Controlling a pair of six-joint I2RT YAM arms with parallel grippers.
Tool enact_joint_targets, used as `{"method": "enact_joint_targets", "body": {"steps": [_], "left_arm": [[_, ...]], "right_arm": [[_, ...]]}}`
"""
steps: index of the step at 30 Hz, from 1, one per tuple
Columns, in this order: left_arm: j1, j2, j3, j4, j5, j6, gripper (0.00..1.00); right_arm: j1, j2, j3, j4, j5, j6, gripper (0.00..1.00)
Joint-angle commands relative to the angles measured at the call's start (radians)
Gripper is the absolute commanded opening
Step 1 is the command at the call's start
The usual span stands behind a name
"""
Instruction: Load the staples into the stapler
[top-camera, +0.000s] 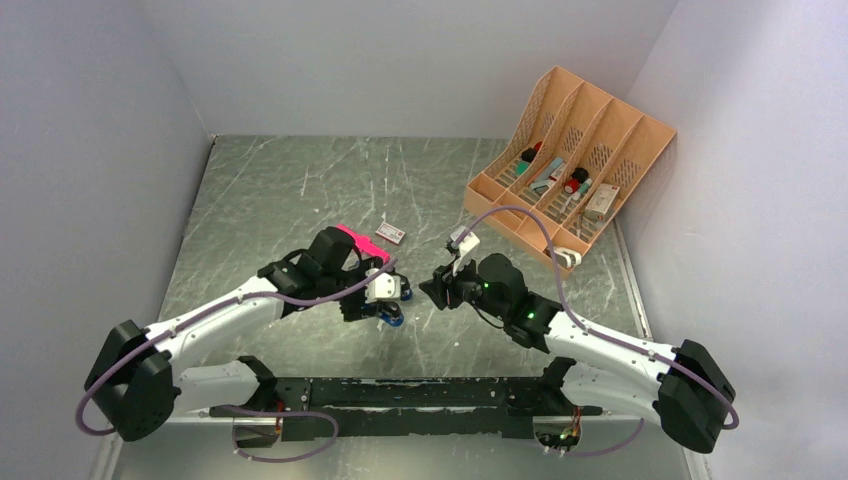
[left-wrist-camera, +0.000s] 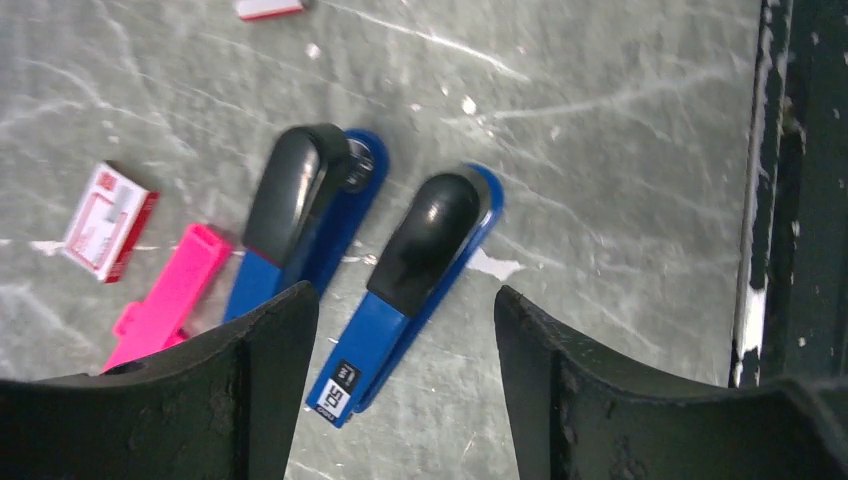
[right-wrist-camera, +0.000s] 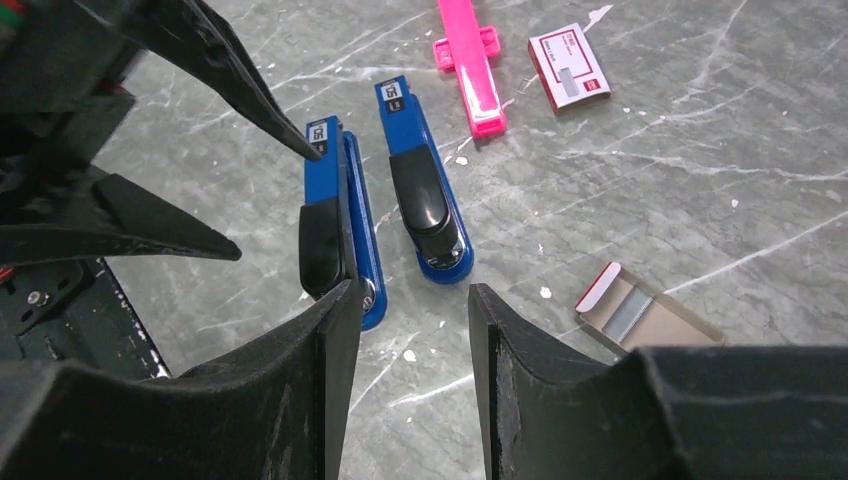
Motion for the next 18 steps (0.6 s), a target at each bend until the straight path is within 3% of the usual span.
{"method": "enact_joint_targets", "body": {"steps": [1, 9, 18], "left_arm": [[0.093, 0.06, 0.044, -0.13, 0.257, 0.196, 0.68], [0.195, 0.211, 0.081, -0.168, 0.273, 0.307, 0.61], [0.278, 0.324, 0.135, -0.172, 0.274, 0.369, 0.61]], "right_arm": [[-0.005, -0.049, -0.019, -0.02, 0.004, 0.003, 0.47], [-0.006, -0.08, -0.035, -0.045, -0.001, -0.004, 0.47], [-0.005, -0.109, -0.047, -0.062, -0.006, -0.006, 0.47]]}}
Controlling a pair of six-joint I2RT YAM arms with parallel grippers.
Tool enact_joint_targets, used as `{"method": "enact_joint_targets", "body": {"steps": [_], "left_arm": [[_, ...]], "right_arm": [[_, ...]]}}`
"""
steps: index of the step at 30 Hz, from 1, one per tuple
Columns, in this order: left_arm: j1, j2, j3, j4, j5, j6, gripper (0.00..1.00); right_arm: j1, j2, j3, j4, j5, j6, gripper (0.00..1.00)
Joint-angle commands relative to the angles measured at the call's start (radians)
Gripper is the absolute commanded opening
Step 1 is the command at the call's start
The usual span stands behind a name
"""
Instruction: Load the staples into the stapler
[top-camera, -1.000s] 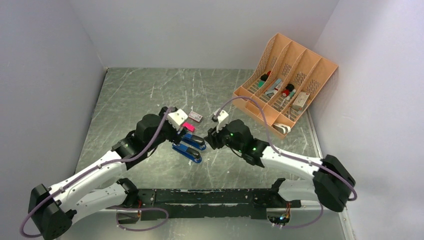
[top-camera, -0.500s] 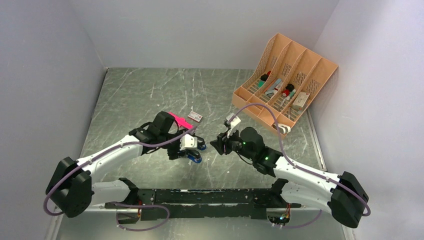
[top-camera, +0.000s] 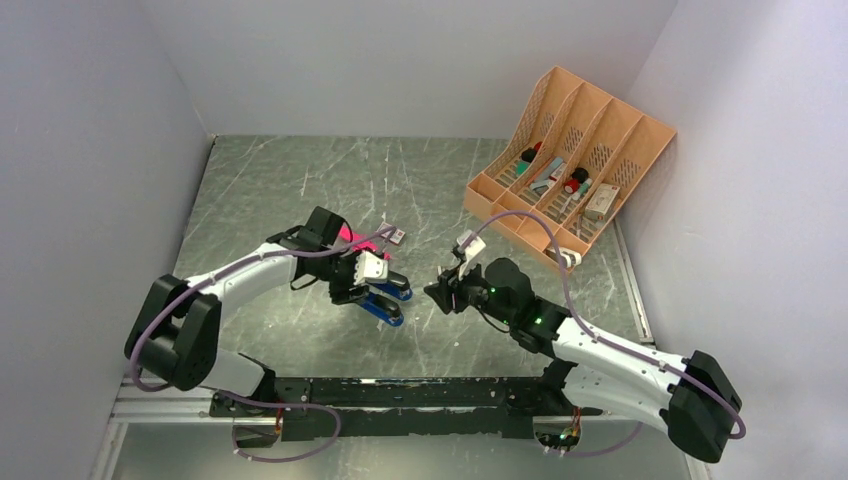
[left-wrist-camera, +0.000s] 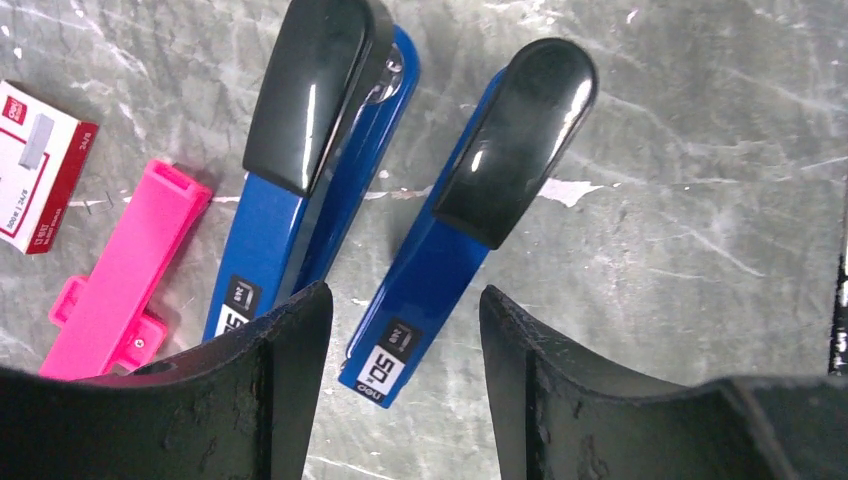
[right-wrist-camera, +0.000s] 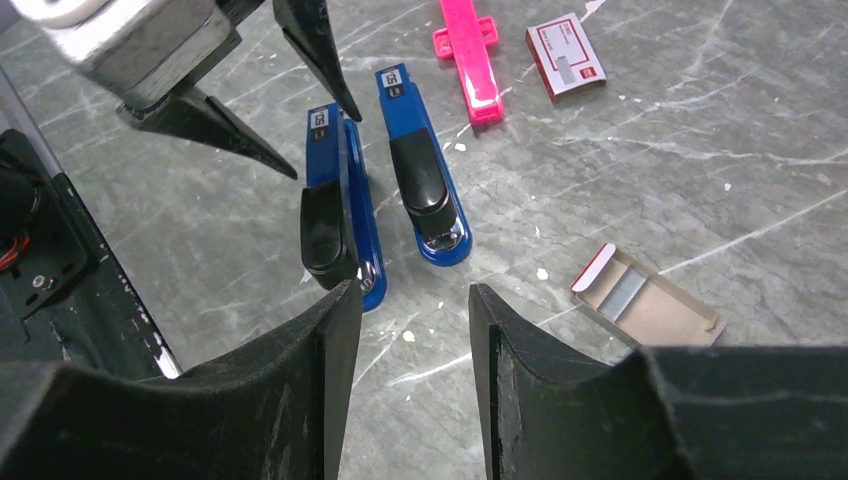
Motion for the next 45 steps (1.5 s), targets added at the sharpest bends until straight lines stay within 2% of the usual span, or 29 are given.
{"method": "enact_joint_targets", "body": {"steps": [1, 4, 12, 19, 23, 25, 28, 31, 34, 37, 40, 43, 45], "left_arm": [[0.034, 0.047, 0.04, -0.023, 0.051, 0.067, 0.61], [0.055, 0.071, 0.02, -0.013, 0.061, 0.066, 0.61], [0.083, 0.098, -0.006, 0.012, -0.017, 0.052, 0.6], [0.072, 0.124, -0.019, 0.019, 0.004, 0.006, 0.56], [0.013, 0.145, -0.001, -0.003, -0.017, -0.062, 0.42], [-0.033, 0.165, 0.016, -0.029, -0.014, -0.111, 0.3], [-0.092, 0.161, 0.024, -0.013, -0.015, -0.207, 0.19], [-0.156, 0.136, 0.028, 0.076, -0.026, -0.346, 0.14], [-0.24, 0.119, 0.027, 0.185, -0.048, -0.512, 0.07], [-0.34, 0.133, 0.048, 0.274, -0.211, -0.741, 0.07], [-0.375, 0.185, 0.115, 0.299, -0.31, -0.984, 0.07], [-0.427, 0.253, 0.169, 0.312, -0.379, -1.15, 0.07], [-0.457, 0.269, 0.164, 0.35, -0.393, -1.22, 0.07]], "right_arm": [[-0.006, -0.022, -0.016, -0.018, -0.006, -0.003, 0.48], [-0.006, -0.029, -0.016, -0.023, -0.004, -0.008, 0.48], [-0.006, -0.037, -0.019, -0.033, -0.004, -0.012, 0.47], [-0.005, -0.096, -0.033, -0.05, 0.105, 0.054, 0.48], [-0.005, -0.138, -0.045, -0.066, 0.186, 0.106, 0.47], [-0.006, -0.165, -0.049, -0.082, 0.235, 0.153, 0.47], [-0.006, -0.218, -0.059, -0.117, 0.32, 0.246, 0.47], [-0.005, -0.28, -0.08, -0.169, 0.434, 0.384, 0.47], [-0.005, -0.345, -0.11, -0.183, 0.463, 0.519, 0.46], [-0.006, -0.397, -0.145, -0.222, 0.52, 0.725, 0.46], [-0.006, -0.394, -0.171, -0.262, 0.551, 0.904, 0.46], [-0.006, -0.348, -0.188, -0.289, 0.564, 1.076, 0.48], [-0.005, -0.312, -0.205, -0.272, 0.558, 1.132, 0.5]]}}
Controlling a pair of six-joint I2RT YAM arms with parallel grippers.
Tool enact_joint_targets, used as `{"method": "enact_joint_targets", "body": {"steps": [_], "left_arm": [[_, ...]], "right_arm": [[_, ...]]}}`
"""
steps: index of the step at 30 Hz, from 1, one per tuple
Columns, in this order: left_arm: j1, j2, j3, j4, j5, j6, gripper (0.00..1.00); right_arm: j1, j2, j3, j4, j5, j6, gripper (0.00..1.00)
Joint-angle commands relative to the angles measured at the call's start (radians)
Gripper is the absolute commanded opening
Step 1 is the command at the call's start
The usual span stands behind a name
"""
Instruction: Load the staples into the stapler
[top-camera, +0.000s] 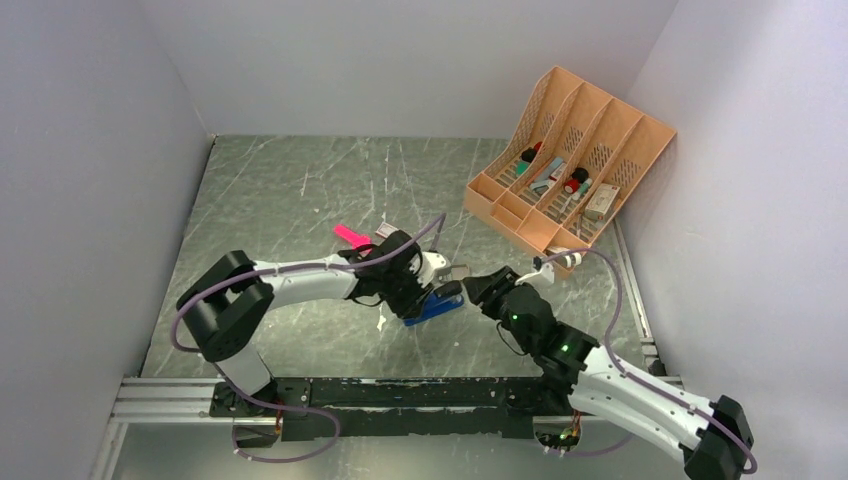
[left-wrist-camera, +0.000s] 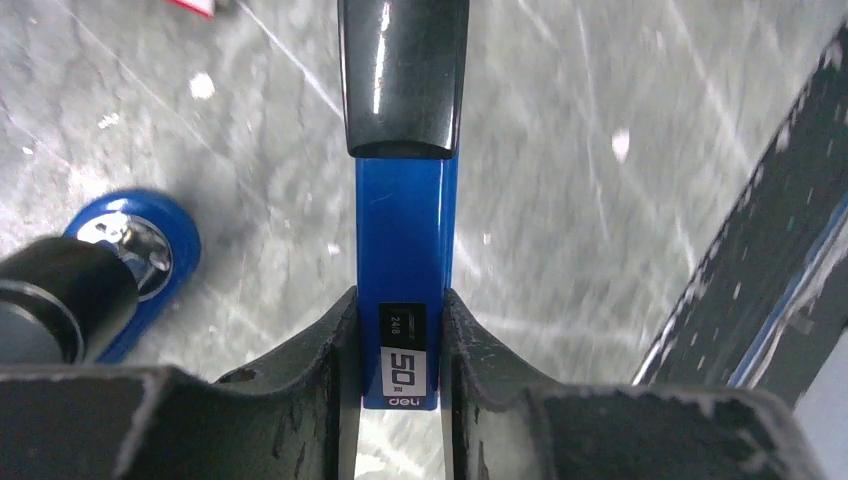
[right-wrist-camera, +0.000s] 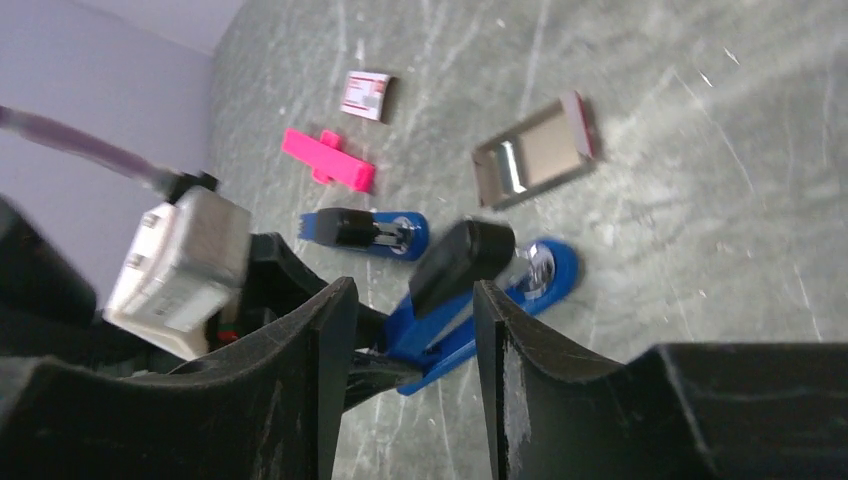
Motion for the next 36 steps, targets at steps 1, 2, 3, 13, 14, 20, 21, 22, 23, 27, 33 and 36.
{"method": "enact_joint_targets", "body": {"steps": [1, 2, 3, 13, 14, 20, 21, 22, 23, 27, 33, 36], "left_arm": [[-0.053, 0.039, 0.024, 0.151, -0.121, -0.328, 0.07], [-0.056, 0.039, 0.003, 0.184, -0.129, -0.36, 0.07], [-0.059, 0.039, -0.016, 0.213, -0.125, -0.388, 0.07], [-0.09, 0.062, -0.074, 0.305, -0.125, -0.492, 0.07], [-0.093, 0.063, -0.072, 0.306, -0.128, -0.489, 0.07], [-0.106, 0.075, -0.061, 0.302, -0.123, -0.465, 0.07], [-0.108, 0.077, -0.059, 0.3, -0.124, -0.462, 0.07], [-0.109, 0.08, -0.055, 0.297, -0.123, -0.458, 0.07], [-0.111, 0.083, -0.051, 0.293, -0.123, -0.455, 0.07], [-0.118, 0.09, -0.037, 0.278, -0.13, -0.45, 0.07], [-0.135, 0.101, -0.018, 0.262, -0.146, -0.45, 0.07], [-0.145, 0.112, -0.002, 0.241, -0.163, -0.407, 0.07]], "right_arm": [[-0.005, 0.067, -0.041, -0.019, 0.049, 0.286, 0.53], [-0.006, 0.089, -0.049, -0.007, 0.047, 0.312, 0.55], [-0.005, 0.109, -0.058, 0.015, 0.045, 0.327, 0.58], [-0.007, 0.303, -0.122, 0.359, 0.005, 0.329, 0.62], [-0.008, 0.318, -0.127, 0.39, 0.001, 0.328, 0.62], [-0.024, 0.387, -0.131, 0.448, -0.011, 0.36, 0.6], [-0.027, 0.399, -0.135, 0.461, -0.018, 0.365, 0.6], [-0.034, 0.413, -0.14, 0.476, -0.025, 0.368, 0.6], [-0.038, 0.427, -0.14, 0.479, -0.035, 0.378, 0.6], [-0.055, 0.48, -0.122, 0.429, -0.068, 0.426, 0.58], [-0.07, 0.566, -0.141, 0.484, -0.118, 0.476, 0.56], [-0.08, 0.612, -0.14, 0.522, -0.144, 0.471, 0.5]]}}
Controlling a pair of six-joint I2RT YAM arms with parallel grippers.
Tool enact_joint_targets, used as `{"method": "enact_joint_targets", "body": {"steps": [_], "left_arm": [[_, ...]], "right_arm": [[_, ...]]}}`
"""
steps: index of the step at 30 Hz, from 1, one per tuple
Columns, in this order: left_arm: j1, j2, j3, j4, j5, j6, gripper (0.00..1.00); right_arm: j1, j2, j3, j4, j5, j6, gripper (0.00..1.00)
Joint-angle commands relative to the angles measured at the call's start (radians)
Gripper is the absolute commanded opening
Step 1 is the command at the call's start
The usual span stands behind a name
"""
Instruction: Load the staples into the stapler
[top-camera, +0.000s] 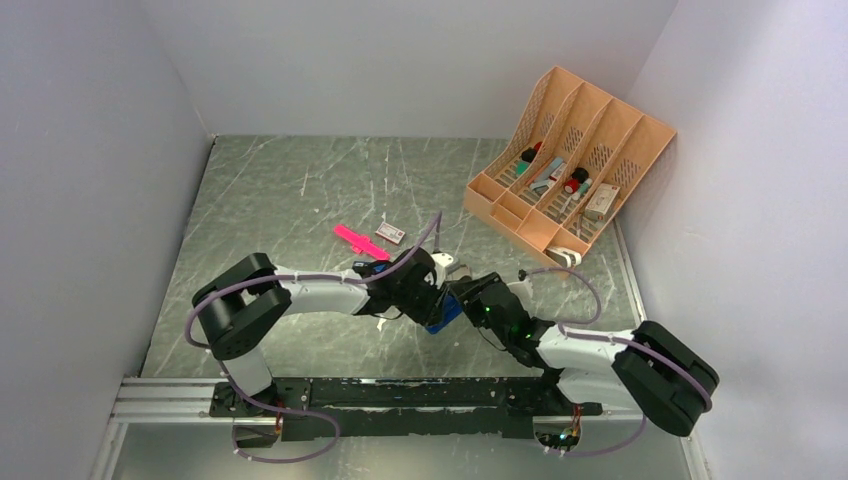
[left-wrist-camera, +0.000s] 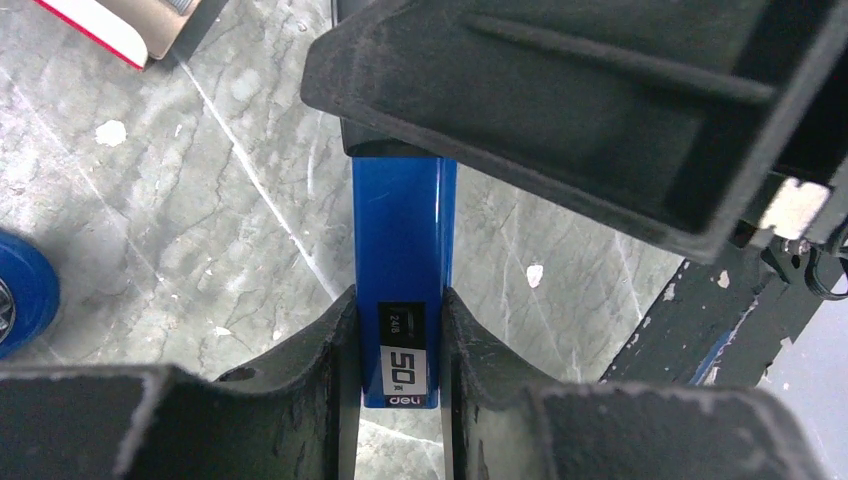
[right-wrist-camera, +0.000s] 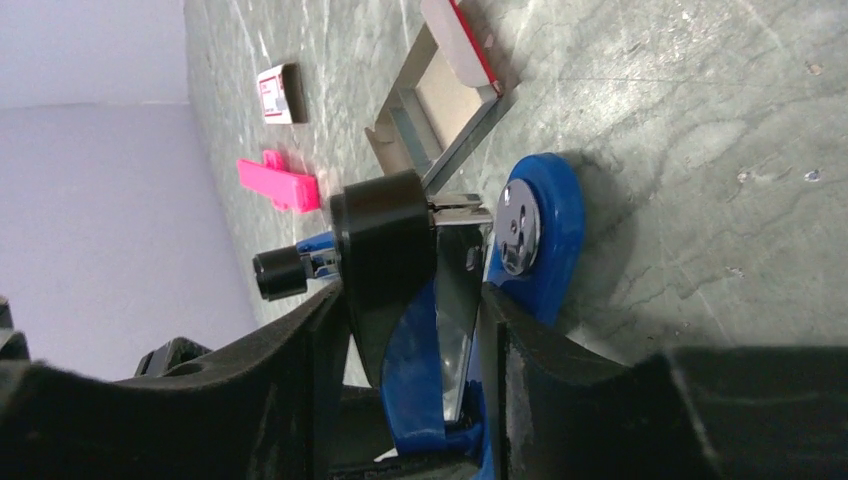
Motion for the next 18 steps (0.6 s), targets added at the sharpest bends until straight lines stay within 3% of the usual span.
{"method": "enact_joint_targets", "body": {"steps": [1, 4, 6, 9, 13, 16, 18], "left_arm": [[-0.025, 0.041, 0.033, -0.047, -0.023, 0.047, 0.07], [-0.027, 0.051, 0.04, -0.049, -0.018, 0.059, 0.07], [-0.027, 0.058, 0.047, -0.05, -0.014, 0.069, 0.07], [-0.027, 0.07, 0.065, -0.068, -0.027, 0.089, 0.07], [-0.027, 0.079, 0.085, -0.077, -0.042, 0.115, 0.07], [-0.027, 0.086, 0.099, -0.085, -0.045, 0.128, 0.07], [-0.027, 0.095, 0.108, -0.092, -0.042, 0.133, 0.07]], "right_arm": [[-0.018, 0.058, -0.02, 0.046, -0.038, 0.026, 0.45], [-0.02, 0.065, -0.015, 0.037, -0.037, 0.015, 0.27], [-0.021, 0.051, -0.007, -0.003, -0.022, 0.008, 0.22], [-0.02, 0.01, 0.005, -0.07, 0.009, -0.012, 0.24], [-0.02, -0.063, -0.005, -0.108, 0.042, -0.026, 0.33], [-0.02, -0.087, -0.027, -0.082, 0.047, -0.032, 0.29], [-0.022, -0.084, -0.033, -0.065, 0.041, -0.034, 0.37]]}}
